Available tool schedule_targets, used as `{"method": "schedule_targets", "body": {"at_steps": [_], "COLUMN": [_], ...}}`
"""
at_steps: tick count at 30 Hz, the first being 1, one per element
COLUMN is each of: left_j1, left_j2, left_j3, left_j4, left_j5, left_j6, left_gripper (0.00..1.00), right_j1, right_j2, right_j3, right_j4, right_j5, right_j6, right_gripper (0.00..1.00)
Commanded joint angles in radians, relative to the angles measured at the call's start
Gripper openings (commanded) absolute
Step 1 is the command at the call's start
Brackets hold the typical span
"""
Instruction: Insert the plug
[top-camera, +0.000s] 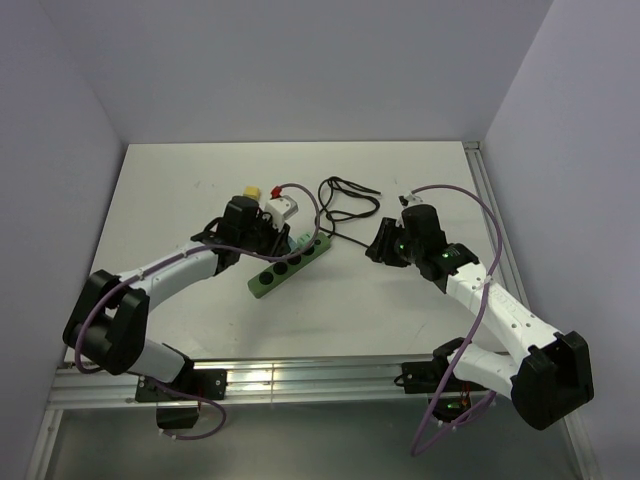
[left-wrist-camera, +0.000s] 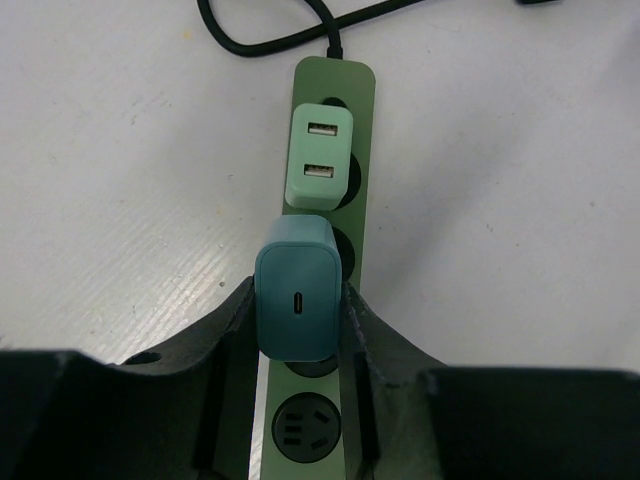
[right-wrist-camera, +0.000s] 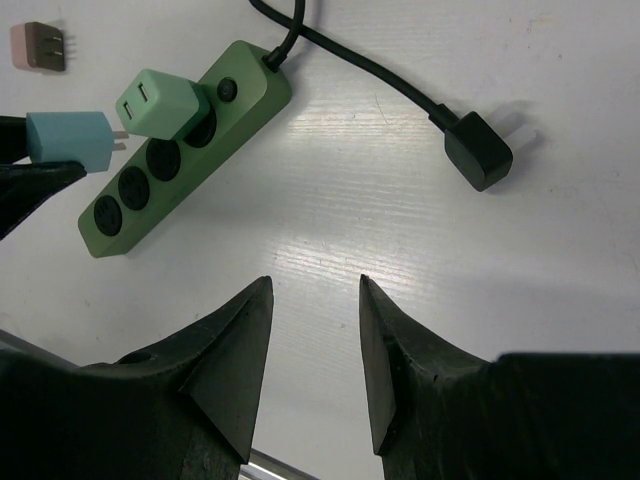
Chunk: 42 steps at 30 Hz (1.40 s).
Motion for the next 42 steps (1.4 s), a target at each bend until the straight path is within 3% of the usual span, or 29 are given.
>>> {"method": "schedule_targets", "body": {"at_steps": [1, 26, 42], "left_j1": [0.001, 0.001, 0.004], "left_j2": [0.021, 0.07, 0.141], "left_j3": [0.036, 0.047, 0.081], "left_j4": [-0.004, 0.012, -0.068], "left_j5": [0.045, 0.06, 0.006], "left_j6": [0.004, -0.011, 0.024], "left_gripper": [0.0, 0.0, 0.0], "right_j1": [-0.006, -0.004, -0.004], "right_j2": [-0.021, -0.016, -0.022], "right_j3": [-0.005, -0.005, -0.012], "right_j4": [0.027, 0.033, 0.03], "right_j5": [-0.005, -0.017, -0.017], "right_j6": [-0.008, -0.014, -0.015], "right_gripper": [0.47, 0.47, 0.47]}}
